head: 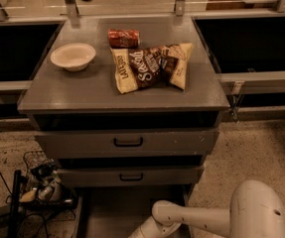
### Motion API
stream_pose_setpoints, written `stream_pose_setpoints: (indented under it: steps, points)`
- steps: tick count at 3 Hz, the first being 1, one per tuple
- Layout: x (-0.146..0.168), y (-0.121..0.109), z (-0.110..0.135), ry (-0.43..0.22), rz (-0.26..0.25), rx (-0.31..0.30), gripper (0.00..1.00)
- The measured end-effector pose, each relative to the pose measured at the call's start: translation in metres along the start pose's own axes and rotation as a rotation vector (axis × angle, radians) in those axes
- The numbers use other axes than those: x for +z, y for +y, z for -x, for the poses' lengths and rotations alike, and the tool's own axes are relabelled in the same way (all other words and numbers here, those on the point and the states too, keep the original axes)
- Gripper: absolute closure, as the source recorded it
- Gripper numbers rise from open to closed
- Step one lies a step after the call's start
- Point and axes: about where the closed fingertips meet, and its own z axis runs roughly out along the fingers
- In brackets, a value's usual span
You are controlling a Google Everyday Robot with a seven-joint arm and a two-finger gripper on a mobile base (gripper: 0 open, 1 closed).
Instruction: Open bottom drawer
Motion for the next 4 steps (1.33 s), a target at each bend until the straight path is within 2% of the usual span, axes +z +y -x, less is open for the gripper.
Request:
stream_pose_setpoints:
  steps: [1, 2, 3, 4]
  points:
    - [0.000, 0.000, 0.000, 0.000, 0.000, 0.000, 0.00]
    - [0.014, 0.002, -0.012, 0.030, 0.062, 0.014, 0.00]
    - [0.013, 0.001, -0.011, 0.030, 0.062, 0.014, 0.00]
    - [0.021, 0.009, -0.022, 0.066, 0.093, 0.012, 0.00]
